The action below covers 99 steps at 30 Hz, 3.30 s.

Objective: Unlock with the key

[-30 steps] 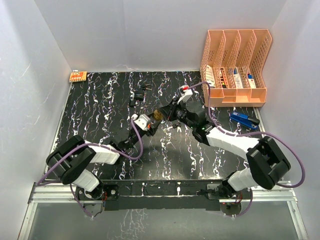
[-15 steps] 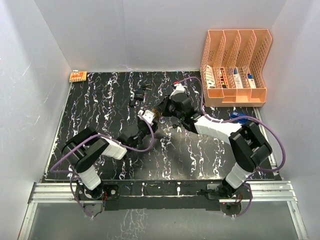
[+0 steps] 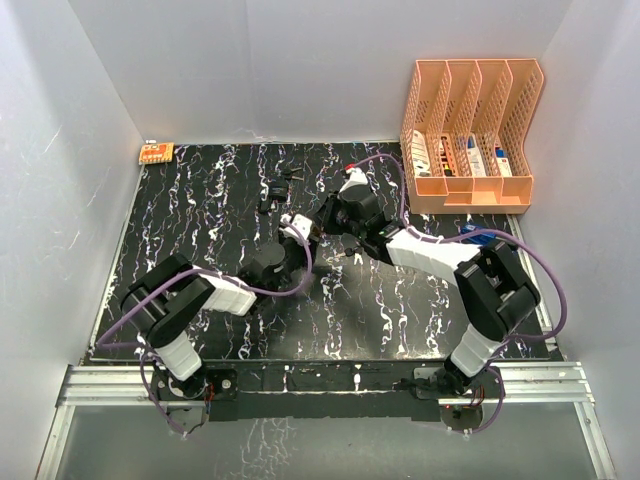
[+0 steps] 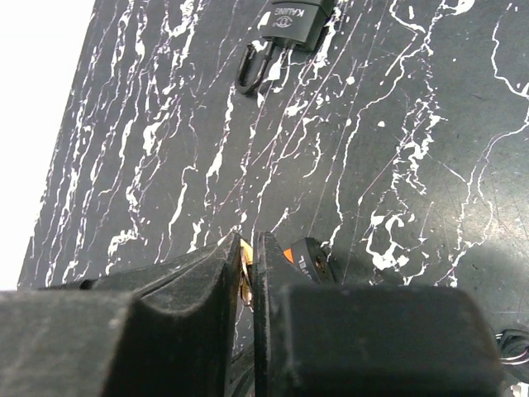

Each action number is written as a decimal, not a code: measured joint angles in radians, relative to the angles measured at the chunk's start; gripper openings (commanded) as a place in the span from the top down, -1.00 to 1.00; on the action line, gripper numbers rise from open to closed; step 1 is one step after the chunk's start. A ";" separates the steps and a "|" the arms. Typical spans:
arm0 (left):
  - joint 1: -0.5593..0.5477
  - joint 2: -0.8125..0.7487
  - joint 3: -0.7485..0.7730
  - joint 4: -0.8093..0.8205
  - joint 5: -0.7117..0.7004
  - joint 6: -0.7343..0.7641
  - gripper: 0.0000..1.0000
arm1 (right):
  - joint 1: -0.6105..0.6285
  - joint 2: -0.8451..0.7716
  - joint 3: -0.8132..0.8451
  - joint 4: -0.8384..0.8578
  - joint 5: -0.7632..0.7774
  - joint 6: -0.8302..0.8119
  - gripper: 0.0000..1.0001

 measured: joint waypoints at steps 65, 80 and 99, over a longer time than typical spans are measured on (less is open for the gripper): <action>0.036 -0.383 0.225 -0.715 -0.016 -0.797 1.00 | -0.202 -0.171 -0.339 0.269 -0.268 -0.122 -0.96; 0.036 -0.290 0.297 -0.780 -0.054 -0.823 1.00 | -0.164 -0.229 -0.299 0.169 -0.080 -0.164 -0.96; 0.036 -0.196 0.378 -0.803 -0.028 -0.848 1.00 | -0.064 -0.142 -0.230 0.099 0.085 -0.227 -0.96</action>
